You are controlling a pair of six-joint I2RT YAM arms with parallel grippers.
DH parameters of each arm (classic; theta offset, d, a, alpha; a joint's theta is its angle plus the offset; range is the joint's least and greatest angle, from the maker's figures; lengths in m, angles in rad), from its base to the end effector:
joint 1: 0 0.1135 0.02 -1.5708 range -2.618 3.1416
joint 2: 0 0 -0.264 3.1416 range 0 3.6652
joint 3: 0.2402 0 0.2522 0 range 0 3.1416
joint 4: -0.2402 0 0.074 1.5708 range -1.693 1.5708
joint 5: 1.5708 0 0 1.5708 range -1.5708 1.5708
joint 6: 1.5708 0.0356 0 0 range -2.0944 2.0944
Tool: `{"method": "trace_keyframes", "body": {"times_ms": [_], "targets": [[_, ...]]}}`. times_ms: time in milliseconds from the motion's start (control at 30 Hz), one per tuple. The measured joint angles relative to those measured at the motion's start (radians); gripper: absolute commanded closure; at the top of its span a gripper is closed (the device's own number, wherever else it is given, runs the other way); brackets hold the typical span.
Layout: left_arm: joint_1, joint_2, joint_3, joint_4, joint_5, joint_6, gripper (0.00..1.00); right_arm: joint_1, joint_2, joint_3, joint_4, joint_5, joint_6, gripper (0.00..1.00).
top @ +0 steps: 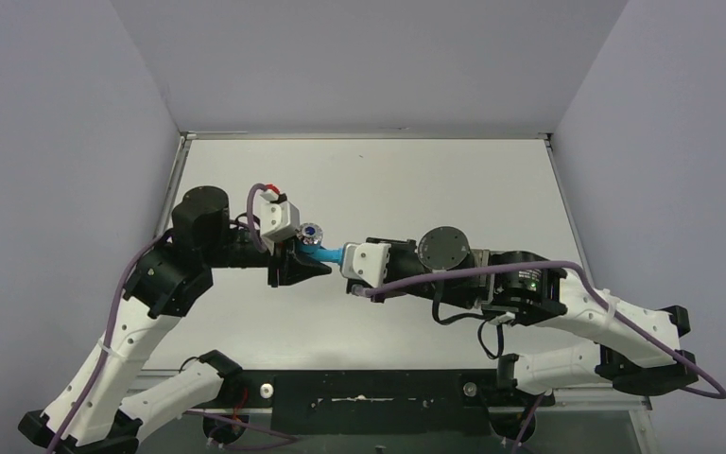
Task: Install the water faucets
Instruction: Screw the water faucet onto the adaptor.
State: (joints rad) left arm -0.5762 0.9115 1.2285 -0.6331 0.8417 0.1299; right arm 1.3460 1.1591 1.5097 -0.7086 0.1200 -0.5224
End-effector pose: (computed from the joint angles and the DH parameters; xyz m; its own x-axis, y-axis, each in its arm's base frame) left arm 0.1241 -0.1123 0.4252 -0.1345 0.1903 -0.9725 0.9831 0.1490 -0.1068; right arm 0.0546 0.2196 0.4576 0.4027 -0.4610 -0.7908 -0.8561 0.1161 -0.5037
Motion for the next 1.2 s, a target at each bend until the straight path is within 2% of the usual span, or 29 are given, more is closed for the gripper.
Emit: {"method": "trace_keyframes", "body": {"times_ms": [100, 267, 600, 833, 967, 1100, 1200], "targets": [[0.0, -0.019, -0.019, -0.002, 0.003, 0.077, 1.0, -0.034, 0.012, 0.019, -0.024, -0.076, 0.082, 1.0], [-0.003, -0.07, -0.069, 0.017, 0.01, 0.216, 1.0, -0.144, 0.026, 0.038, -0.043, -0.289, 0.224, 1.0], [-0.003, -0.112, -0.145, 0.114, 0.011, 0.344, 1.0, -0.41, 0.078, 0.042, -0.029, -0.753, 0.536, 1.0], [-0.003, -0.129, -0.145, 0.136, 0.012, 0.376, 1.0, -0.541, 0.072, -0.075, 0.164, -1.022, 0.885, 1.0], [-0.003, -0.128, -0.146, 0.148, 0.011, 0.387, 1.0, -0.603, 0.071, -0.15, 0.301, -1.138, 1.093, 0.84], [-0.004, -0.127, -0.153, 0.188, 0.009, 0.389, 1.0, -0.64, 0.069, -0.169, 0.372, -1.182, 1.199, 0.55], [-0.003, -0.134, -0.156, 0.221, 0.006, 0.388, 1.0, -0.687, 0.057, -0.169, 0.394, -1.17, 1.239, 0.41]]}}
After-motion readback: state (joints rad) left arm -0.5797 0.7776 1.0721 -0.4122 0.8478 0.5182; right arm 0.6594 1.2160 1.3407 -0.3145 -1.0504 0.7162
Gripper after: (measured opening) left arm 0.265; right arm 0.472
